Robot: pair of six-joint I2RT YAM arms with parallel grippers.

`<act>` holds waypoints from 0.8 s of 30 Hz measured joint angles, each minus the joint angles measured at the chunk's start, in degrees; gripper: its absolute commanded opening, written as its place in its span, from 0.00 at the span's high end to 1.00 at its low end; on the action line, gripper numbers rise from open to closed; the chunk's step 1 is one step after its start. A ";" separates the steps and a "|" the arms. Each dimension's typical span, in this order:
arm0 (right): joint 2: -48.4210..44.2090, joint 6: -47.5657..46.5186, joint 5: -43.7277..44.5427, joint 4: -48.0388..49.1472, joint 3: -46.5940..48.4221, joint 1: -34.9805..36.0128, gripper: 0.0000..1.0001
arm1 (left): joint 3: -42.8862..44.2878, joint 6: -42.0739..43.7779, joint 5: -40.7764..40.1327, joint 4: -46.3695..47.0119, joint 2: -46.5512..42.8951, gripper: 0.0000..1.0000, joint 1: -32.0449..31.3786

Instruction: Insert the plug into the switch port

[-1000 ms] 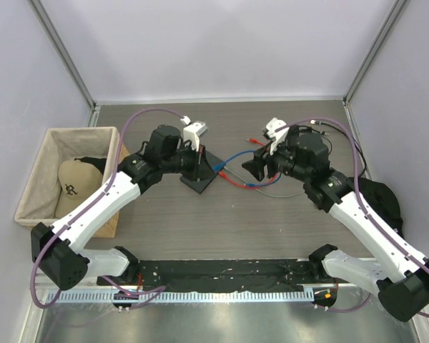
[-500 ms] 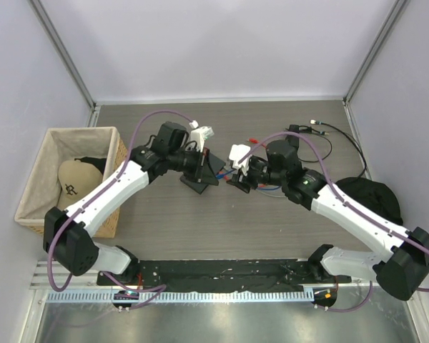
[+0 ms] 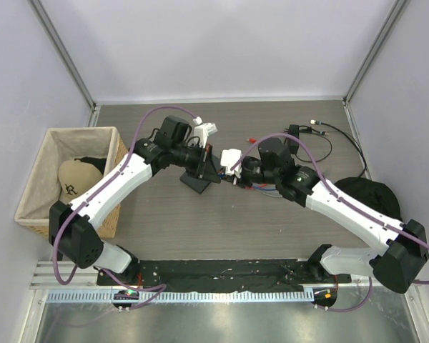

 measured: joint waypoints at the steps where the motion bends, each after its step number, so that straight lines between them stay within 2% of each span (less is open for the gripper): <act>1: 0.13 -0.22 -0.22 -0.07 0.04 0.02 0.77 | 0.33 0.07 0.00 -0.17 0.20 0.99 0.07; 7: 0.63 -1.90 -0.70 -1.01 0.55 0.02 0.89 | 1.99 1.01 0.15 -2.73 1.22 0.96 0.39; 9: 0.63 -2.32 -0.70 -1.11 0.55 0.02 0.89 | 2.60 1.16 0.22 -3.37 1.68 0.98 0.42; 13: 0.48 -2.67 -0.52 -1.01 0.59 0.02 0.72 | 3.93 1.60 1.36 -4.61 2.51 1.00 0.87; 16: 0.35 -2.62 -0.28 -0.68 0.76 0.02 0.62 | 4.72 1.75 3.02 -4.87 2.97 1.00 1.46; 21: 0.35 -2.60 0.04 -0.52 0.81 0.04 0.58 | 6.21 1.70 5.62 -4.63 3.28 1.00 1.51; 23: 0.35 -2.60 0.07 -0.52 0.81 0.04 0.60 | 6.51 1.68 6.10 -4.57 3.28 1.00 1.51; 24: 0.35 -2.62 0.11 -0.48 0.81 0.04 0.65 | 6.54 1.70 6.23 -4.57 3.28 1.00 1.53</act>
